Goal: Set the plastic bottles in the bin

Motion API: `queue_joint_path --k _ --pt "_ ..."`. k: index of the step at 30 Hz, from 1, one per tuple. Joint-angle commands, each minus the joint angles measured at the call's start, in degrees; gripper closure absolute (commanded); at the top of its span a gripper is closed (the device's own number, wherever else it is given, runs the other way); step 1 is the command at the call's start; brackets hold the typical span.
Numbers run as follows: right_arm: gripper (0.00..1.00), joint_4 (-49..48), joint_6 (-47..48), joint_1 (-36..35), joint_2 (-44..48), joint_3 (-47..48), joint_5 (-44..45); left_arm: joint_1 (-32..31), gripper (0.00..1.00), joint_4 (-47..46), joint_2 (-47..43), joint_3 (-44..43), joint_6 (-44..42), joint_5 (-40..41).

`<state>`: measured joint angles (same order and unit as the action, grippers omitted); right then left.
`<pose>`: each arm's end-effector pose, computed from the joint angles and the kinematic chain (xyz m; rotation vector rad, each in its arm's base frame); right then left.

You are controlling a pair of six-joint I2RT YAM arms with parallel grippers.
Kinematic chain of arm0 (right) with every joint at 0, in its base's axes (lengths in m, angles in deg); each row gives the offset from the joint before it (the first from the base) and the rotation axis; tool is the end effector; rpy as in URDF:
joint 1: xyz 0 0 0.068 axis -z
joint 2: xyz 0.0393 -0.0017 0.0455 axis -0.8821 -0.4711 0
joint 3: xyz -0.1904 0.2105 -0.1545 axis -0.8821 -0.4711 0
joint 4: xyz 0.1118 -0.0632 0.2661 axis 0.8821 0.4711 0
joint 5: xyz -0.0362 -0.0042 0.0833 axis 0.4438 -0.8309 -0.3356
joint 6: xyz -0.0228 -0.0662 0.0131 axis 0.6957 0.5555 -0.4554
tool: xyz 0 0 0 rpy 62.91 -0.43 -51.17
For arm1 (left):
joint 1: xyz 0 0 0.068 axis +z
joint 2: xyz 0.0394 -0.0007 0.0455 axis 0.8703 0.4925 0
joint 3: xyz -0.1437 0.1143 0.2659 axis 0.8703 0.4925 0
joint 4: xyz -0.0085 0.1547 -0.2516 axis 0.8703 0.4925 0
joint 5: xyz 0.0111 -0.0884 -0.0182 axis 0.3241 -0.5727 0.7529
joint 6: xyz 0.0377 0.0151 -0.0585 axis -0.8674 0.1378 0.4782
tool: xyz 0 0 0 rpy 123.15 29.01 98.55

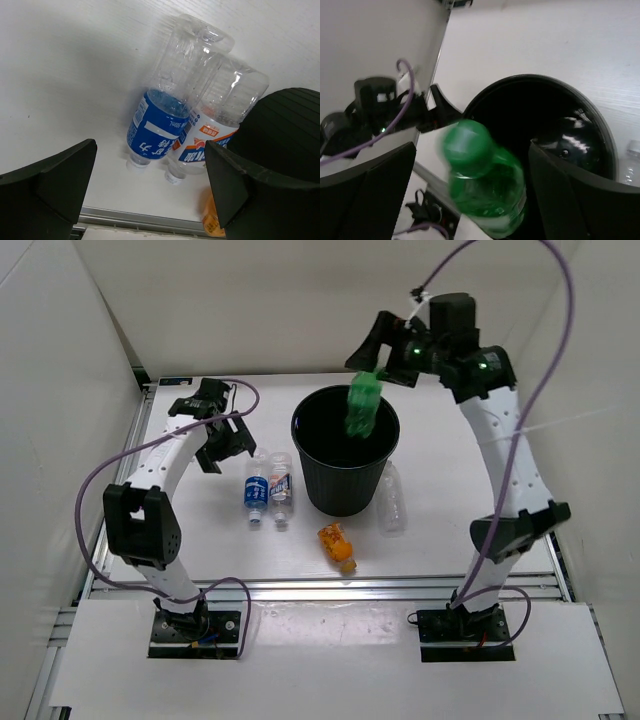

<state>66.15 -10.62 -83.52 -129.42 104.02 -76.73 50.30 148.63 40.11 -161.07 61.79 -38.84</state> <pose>0.3746 0.1655 0.5712 0.0155 2.0339 0.8862 0.3907 -0.0655 0.3135 -0.6453 2.6931 -0.1031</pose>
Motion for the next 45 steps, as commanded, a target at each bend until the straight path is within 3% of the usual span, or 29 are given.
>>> queue_joint_path --k 1,3,6,11,23,27,28,30,34,38,45 --pt "0.00 2.16 3.63 -1.40 -4.47 5.54 -5.44 -0.44 0.00 -0.93 2.01 -2.66 -1.49 -1.04" --pt "0.00 2.96 4.42 -1.40 -2.82 6.61 -5.46 -0.44 0.00 -0.93 2.55 -2.67 -2.54 -1.65" --pt "0.00 0.69 6.18 -0.87 3.23 0.74 -1.17 -0.44 0.00 -2.34 3.78 -2.67 -4.03 -2.80" --pt "0.00 0.06 5.58 3.08 9.49 -6.30 -1.76 -1.67 0.00 -3.74 7.02 -1.53 -5.36 -3.59" --pt "0.00 3.05 5.04 8.44 11.87 -9.91 -6.86 -3.60 0.00 -3.75 16.95 -2.76 -7.11 -8.07" --pt "0.00 3.67 5.04 10.55 13.01 -12.45 -9.41 -3.60 0.17 -3.74 18.98 -1.62 -7.11 -8.08" --pt "0.00 3.67 5.04 11.08 13.54 -12.98 -9.93 -3.08 0.33 -3.74 18.98 -1.62 -7.11 -7.46" --pt "0.00 3.67 5.04 11.08 13.54 -13.86 -9.94 -2.21 0.47 -3.13 17.67 -1.62 -5.10 -5.36" --pt "0.00 3.67 5.04 11.08 14.16 -15.10 -10.55 1.13 0.49 1.96 12.58 -7.48 0.96 0.09" --pt "0.00 3.67 5.04 11.08 14.68 -17.02 -10.55 2.20 0.49 3.03 4.94 -17.04 6.15 0.10" --pt "0.00 3.67 3.99 11.08 14.69 -19.57 -11.08 1.50 0.46 0.21 5.17 -38.13 9.41 -9.64"
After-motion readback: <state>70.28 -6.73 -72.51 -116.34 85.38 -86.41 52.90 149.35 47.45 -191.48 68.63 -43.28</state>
